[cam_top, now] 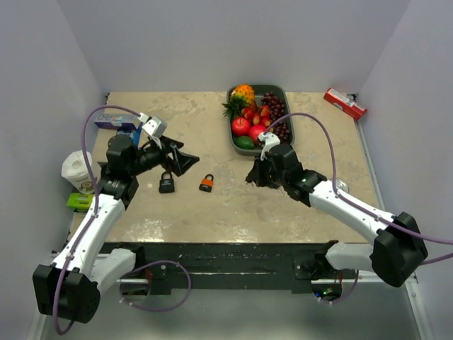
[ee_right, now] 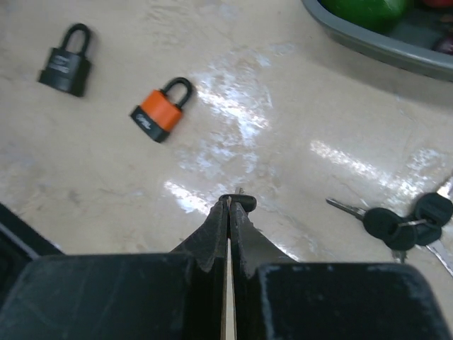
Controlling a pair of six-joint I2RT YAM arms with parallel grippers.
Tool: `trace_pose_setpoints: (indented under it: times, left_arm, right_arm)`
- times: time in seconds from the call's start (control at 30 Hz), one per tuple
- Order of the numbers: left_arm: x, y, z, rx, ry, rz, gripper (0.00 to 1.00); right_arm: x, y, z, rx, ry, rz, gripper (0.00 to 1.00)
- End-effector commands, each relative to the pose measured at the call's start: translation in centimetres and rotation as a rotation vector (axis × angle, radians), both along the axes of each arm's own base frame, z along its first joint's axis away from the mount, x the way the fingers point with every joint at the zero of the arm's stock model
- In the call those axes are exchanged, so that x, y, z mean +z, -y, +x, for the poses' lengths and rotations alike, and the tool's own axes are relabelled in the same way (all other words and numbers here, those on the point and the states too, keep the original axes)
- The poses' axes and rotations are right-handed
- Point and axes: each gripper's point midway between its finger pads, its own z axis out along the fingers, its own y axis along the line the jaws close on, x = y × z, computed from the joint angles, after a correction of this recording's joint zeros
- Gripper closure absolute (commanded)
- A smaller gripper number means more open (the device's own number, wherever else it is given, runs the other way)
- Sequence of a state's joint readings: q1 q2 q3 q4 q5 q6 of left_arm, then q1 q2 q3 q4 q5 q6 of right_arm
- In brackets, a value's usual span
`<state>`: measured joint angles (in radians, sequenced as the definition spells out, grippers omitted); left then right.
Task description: Unlock with the key
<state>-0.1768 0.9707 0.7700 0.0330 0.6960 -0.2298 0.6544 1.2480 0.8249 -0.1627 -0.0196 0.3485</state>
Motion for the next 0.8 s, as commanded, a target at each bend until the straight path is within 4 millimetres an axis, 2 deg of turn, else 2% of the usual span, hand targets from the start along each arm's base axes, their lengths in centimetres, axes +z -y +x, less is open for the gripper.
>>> trace_pose_setpoints:
  times: [0.0,0.2,0.37,0.5,0.63,0.77]
  left_arm:
    - [2.4,3.5,-3.6,-0.264,0.103,-0.057,0.05]
    - [2.2,6.0,-6.6,-0.429,0.127,-0.064,0.05]
    - [1.6,7.4,-8.2,-0.525,0.106,-0.068,0.05]
    - [0.8,8.1,-8.5,-0.557,0.073,-0.053,0.04]
    - [0.0,8.6,-8.8,-0.58,0.039,-0.038,0.05]
    - [-0.3,9.0,-9.1,-0.599,0.032,-0.025,0.13]
  right_arm:
    - [5.2,-3.3,-0.5,0.093,0.074,0.216,1.0]
    - [9.5,-5.7,-2.1,0.214,0.075,0.371,1.0]
    - [12.7,-7.0,-3.8,0.311,0.068,0.488,1.0]
    - [15.1,-7.4,-4.9,0.365,0.08,0.548,1.0]
    - [16.6,-7.4,-5.7,0.395,0.094,0.58,1.0]
    - [17.5,-7.3,-6.0,0.405,0.105,0.596,1.0]
